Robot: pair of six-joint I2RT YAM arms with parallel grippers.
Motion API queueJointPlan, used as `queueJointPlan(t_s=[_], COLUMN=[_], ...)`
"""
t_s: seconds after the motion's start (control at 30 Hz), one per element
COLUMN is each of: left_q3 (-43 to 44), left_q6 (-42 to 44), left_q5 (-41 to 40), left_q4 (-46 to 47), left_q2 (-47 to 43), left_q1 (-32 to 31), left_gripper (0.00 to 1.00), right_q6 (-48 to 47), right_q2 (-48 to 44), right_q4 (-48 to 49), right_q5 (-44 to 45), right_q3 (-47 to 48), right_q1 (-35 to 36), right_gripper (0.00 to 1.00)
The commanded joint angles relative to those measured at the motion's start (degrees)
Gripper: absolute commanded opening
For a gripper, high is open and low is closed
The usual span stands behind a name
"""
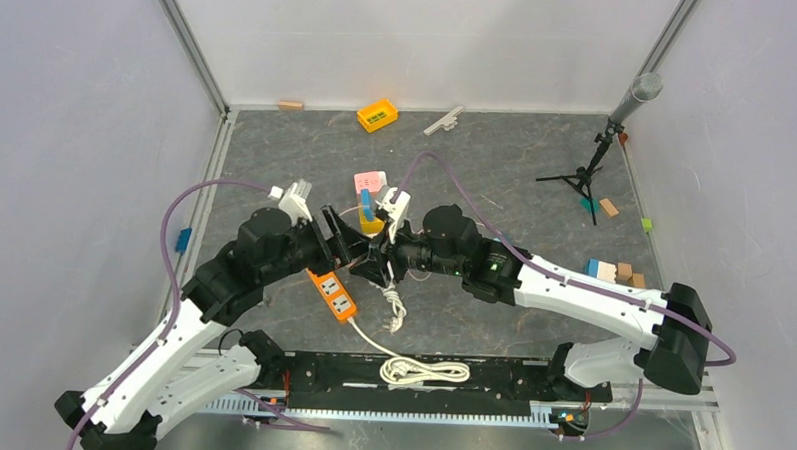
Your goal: Insert the plug
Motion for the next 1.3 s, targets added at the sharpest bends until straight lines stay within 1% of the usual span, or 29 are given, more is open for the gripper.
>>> queueJointPlan(t_s=[0.0,0.03,0.1,0.2,0.27,0.33,0.37,0.5,0.53,0.63,0.8,0.83,0.87,0.9,0.93,0.97,1.03,1.07,1.27], left_q3=[5.01,5.52,6.20,6.66,6.62,6.49,6.36,5.80,5.45,4.28,3.48,3.34,3.23,2.93,2.69,2.47,1.90,1.54,-0.92], left_q6=[6.76,7.95,10.11,12.01,12.46,12.06,11.76,10.83,10.43,9.02,8.21,8.14,8.15,8.22,8.30,8.46,8.90,9.31,8.94], left_q5=[10.65,13.67,19.25,25.70,29.09,32.06,32.91,34.14,34.35,34.71,34.35,33.68,33.02,32.01,30.67,29.15,25.30,23.16,8.93], left_q4=[-4.08,-4.97,-6.10,-6.93,-6.37,-5.16,-4.65,-2.79,-2.02,-0.03,0.55,0.35,0.03,-0.17,-0.55,-1.14,-3.22,-4.25,-14.66], left_q2=[4.28,5.12,6.68,7.65,8.39,9.20,9.40,9.68,9.70,9.58,8.94,8.69,8.30,7.93,7.42,6.92,5.74,5.29,4.28], left_q1=[1.99,3.05,5.74,9.22,10.23,10.40,10.46,10.45,10.51,10.46,10.48,10.48,10.49,10.49,10.51,10.49,10.51,10.49,10.57], left_gripper=[0.89,0.91,0.91,0.88,0.83,0.76,0.72,0.65,0.62,0.48,0.08,0.02,0.02,0.02,0.02,0.02,0.02,0.02,0.02], right_q6=[-3.84,-4.74,-6.58,-8.87,-9.94,-10.70,-10.88,-10.99,-10.82,-10.12,-8.29,-7.78,-7.20,-6.59,-5.90,-5.21,-3.64,-2.77,2.07], right_q2=[-2.19,-2.53,-2.81,-3.50,-3.68,-3.46,-3.47,-3.89,-3.87,-3.64,-3.51,-3.66,-3.79,-3.90,-4.07,-4.22,-4.61,-4.93,-7.25], right_q4=[-1.36,-1.98,-5.18,-7.75,-9.33,-11.08,-11.81,-12.18,-12.04,-11.53,-10.84,-10.58,-10.47,-10.34,-10.16,-10.12,-10.29,-10.21,-9.94], right_q5=[1.42,1.13,0.38,-1.19,-2.26,-2.86,-3.02,-3.80,-4.23,-4.87,-2.84,-1.91,-0.93,-0.38,0.26,0.85,1.43,1.51,2.21], right_q3=[2.73,2.99,3.97,5.08,5.65,6.37,6.42,6.02,6.11,6.08,5.51,5.20,4.93,4.50,4.03,3.67,2.65,1.83,-3.36], right_q1=[-0.44,-0.64,-1.24,-2.10,-2.63,-3.07,-3.20,-3.46,-3.48,-3.55,-3.73,-3.82,-4.03,-4.37,-4.75,-5.08,-6.04,-6.44,-8.53], right_gripper=[0.00,0.00,0.00,0.00,0.00,0.00,0.00,0.00,0.00,0.00,0.01,0.15,0.33,0.48,0.59,0.75,0.96,0.98,0.98])
